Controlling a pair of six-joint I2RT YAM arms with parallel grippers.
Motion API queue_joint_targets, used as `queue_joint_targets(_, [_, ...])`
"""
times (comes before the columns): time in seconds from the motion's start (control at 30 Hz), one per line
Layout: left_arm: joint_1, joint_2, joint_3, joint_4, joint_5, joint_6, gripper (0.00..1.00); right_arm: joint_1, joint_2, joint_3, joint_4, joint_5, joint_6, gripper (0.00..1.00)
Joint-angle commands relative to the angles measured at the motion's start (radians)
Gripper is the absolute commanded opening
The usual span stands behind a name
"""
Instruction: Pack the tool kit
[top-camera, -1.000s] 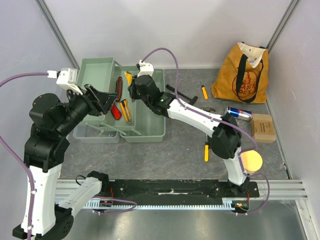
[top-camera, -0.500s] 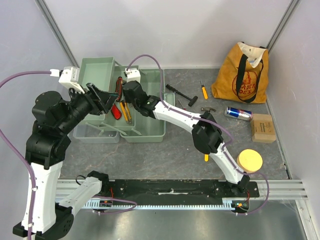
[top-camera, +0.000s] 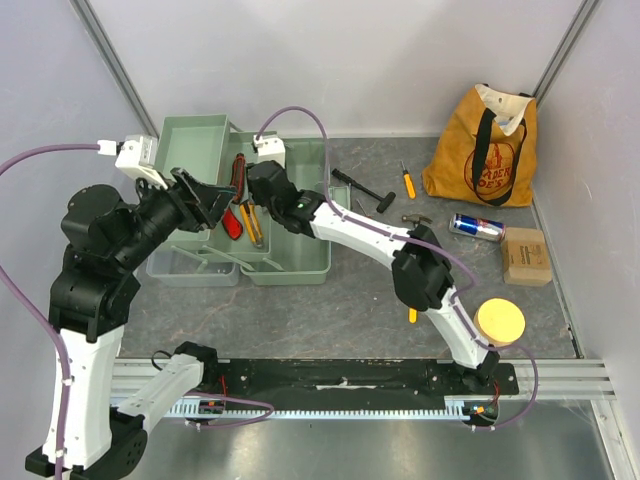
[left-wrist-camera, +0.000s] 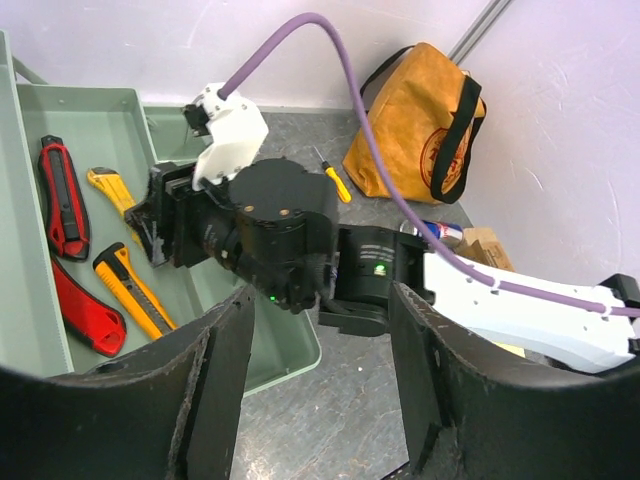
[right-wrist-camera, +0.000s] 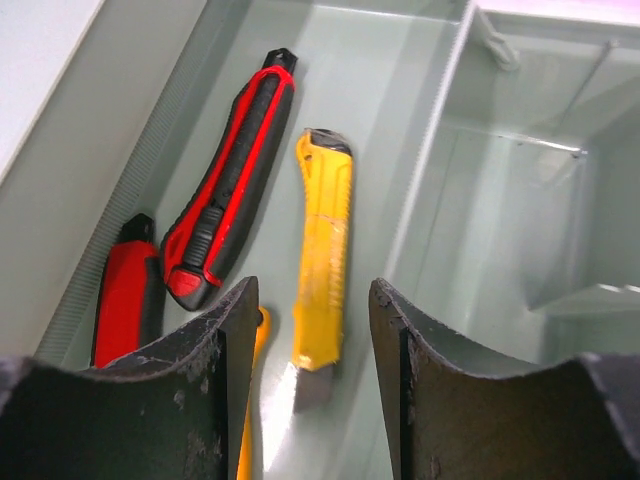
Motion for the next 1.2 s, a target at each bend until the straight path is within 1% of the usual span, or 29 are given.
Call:
queue_joint_targets(0.0, [0.000, -0.003, 0.006, 0.000, 0.036, 0.020, 0.63, 0.002, -0.199, -0.067, -0.014, 0.048, -0.013, 0.56])
queue_joint_targets(0.13, [-0.002, 0.002, 0.000, -0.006, 0.071, 0.024, 0.63, 0.000, -0.346, -0.200, -0.021, 0.086, -0.033, 0.59])
queue_joint_targets(0.3, [0.000, 0.002, -0.011, -0.006, 0.076, 0.041, 0.64, -0.026, -0.544, -0.445, -0.048, 0.158, -0.056, 0.68])
queue_joint_targets(0.43, [0.000, -0.006, -0.021, -0.006, 0.070, 0.064, 0.64, -0.105, -0.706, -0.613, -0.174, 0.047, -0.059, 0.70])
queue_joint_targets(0.53, [-0.002, -0.013, -0.031, -0.004, 0.059, 0.069, 0.65, -0.177, -0.823, -0.754, -0.197, -0.029, -0.080, 0.72])
queue_joint_targets(0.6, [-0.002, -0.015, -0.041, -0.004, 0.056, 0.067, 0.65, -0.230, -0.857, -0.835, -0.194, -0.090, -0.097, 0.73])
queue_joint_targets(0.63, [-0.002, -0.013, -0.043, -0.004, 0.056, 0.067, 0.65, -0.253, -0.860, -0.867, -0.197, -0.128, -0.111, 0.74])
queue_joint_targets(0.7, [-0.002, -0.012, -0.052, -0.004, 0.060, 0.064, 0.66, -0.306, -0.843, -0.907, -0.212, -0.272, -0.163, 0.76])
queue_joint_targets(0.87, [0.000, -0.013, -0.064, -0.004, 0.073, 0.062, 0.69, -0.372, -0.735, -0.925, -0.223, -0.372, -0.180, 0.77])
queue_joint_targets(0.93, [0.000, -0.012, -0.067, -0.004, 0.073, 0.061, 0.72, -0.383, -0.672, -0.906, -0.225, -0.359, -0.180, 0.75])
queue_joint_targets(1.17, [0.001, -0.007, -0.070, -0.006, 0.074, 0.059, 0.75, -0.405, -0.484, -0.857, -0.229, -0.264, -0.186, 0.71])
